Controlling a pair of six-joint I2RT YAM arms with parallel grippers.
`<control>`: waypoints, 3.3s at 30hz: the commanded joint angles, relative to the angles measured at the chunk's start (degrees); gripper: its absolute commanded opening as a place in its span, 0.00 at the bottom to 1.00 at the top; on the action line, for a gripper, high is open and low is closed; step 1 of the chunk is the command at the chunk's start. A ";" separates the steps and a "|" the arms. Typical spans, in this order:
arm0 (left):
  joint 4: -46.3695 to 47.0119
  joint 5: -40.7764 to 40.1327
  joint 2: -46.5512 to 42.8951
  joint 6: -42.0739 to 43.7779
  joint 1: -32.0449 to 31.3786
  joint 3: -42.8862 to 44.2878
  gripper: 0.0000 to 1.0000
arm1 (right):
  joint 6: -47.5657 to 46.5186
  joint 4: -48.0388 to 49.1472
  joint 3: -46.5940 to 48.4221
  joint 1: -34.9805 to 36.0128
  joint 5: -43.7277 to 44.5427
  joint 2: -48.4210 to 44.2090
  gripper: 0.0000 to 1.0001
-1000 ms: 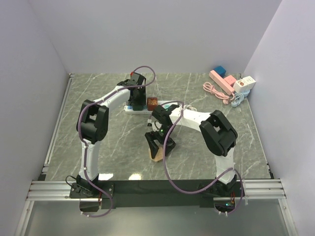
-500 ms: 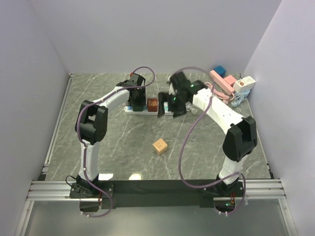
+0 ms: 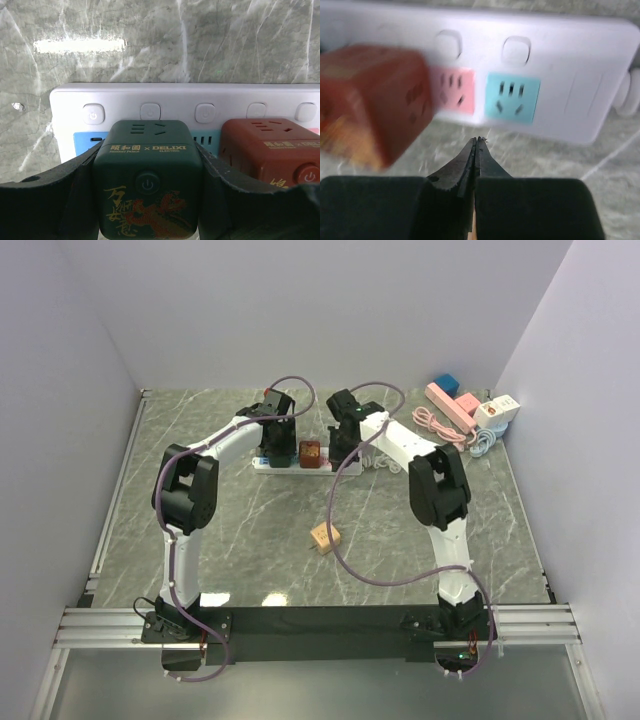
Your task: Pull the plug off the socket
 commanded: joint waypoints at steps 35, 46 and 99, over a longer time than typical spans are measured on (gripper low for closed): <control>-6.45 7.75 -3.37 -4.87 -0.60 -1.95 0.01 | 2.69 0.75 0.42 0.82 8.13 7.15 0.00; -16.98 9.16 -3.82 -1.01 -0.60 11.40 0.01 | 1.64 -2.06 3.06 1.00 10.24 12.43 0.00; -13.03 7.31 -3.81 -5.84 -1.57 15.00 0.01 | 3.13 -3.21 -2.48 4.08 8.40 6.62 0.00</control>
